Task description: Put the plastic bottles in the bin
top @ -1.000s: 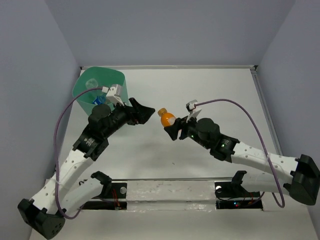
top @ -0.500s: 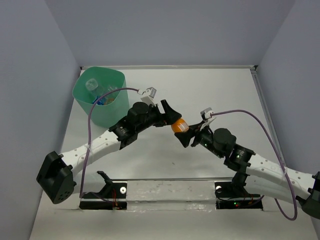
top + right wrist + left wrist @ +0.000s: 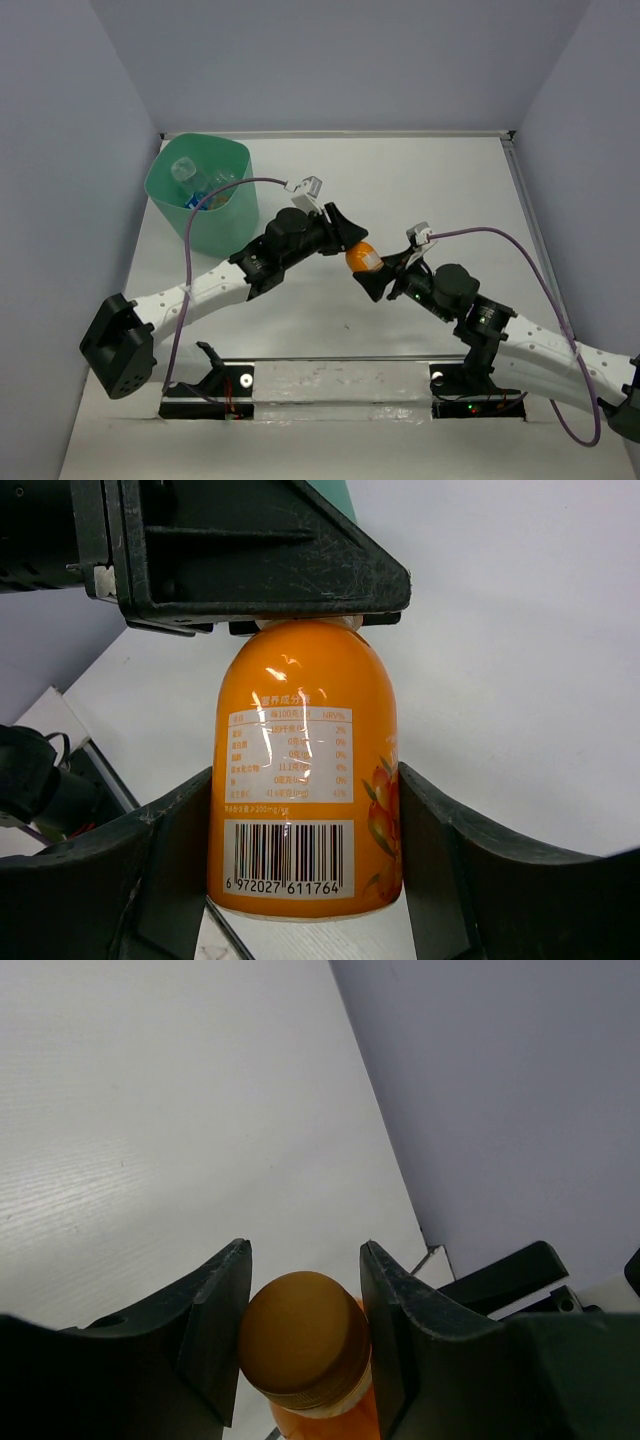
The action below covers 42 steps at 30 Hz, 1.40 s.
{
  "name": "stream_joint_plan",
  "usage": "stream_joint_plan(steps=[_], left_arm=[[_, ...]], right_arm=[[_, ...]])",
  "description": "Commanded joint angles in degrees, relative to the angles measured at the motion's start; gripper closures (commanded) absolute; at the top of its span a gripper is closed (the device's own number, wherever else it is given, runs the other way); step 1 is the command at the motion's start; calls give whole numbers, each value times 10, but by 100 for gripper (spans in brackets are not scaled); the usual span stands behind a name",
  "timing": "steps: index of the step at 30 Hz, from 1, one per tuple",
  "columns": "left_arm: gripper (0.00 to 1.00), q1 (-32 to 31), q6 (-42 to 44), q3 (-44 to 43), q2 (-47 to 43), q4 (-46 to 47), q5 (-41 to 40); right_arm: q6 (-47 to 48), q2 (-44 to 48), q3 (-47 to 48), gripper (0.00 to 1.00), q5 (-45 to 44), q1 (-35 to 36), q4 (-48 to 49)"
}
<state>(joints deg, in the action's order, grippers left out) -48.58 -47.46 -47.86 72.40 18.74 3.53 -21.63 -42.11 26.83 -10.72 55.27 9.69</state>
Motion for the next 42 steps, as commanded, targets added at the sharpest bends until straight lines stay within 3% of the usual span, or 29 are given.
stream_joint_plan(steps=[1,3,9,15,17,23,29,41,42], left_arm=[[100,-4,3,-29,-22,32,-16],[100,-3,12,-37,-31,11,-27],[100,18,83,-104,-70,-71,-120],[100,177,127,-181,-123,-146,-128],[100,258,171,-238,-130,-185,-183],[100,351,247,-319,-104,-229,-272],[100,361,310,-315,-75,-221,-371],[100,362,335,-263,-17,-147,-412],[96,362,336,-258,-16,-144,-414]], right_arm=[[-21,14,-1,18,-10,4,30],[-26,20,0,2,-3,4,23],[-35,49,15,0,29,4,-30],[-39,101,10,0,37,4,-81],[-39,115,2,0,31,4,-88],[-35,121,-5,0,35,4,-91],[-36,128,-12,0,36,4,-93],[-47,157,-15,0,34,4,-121],[-46,153,-13,0,28,4,-121]])
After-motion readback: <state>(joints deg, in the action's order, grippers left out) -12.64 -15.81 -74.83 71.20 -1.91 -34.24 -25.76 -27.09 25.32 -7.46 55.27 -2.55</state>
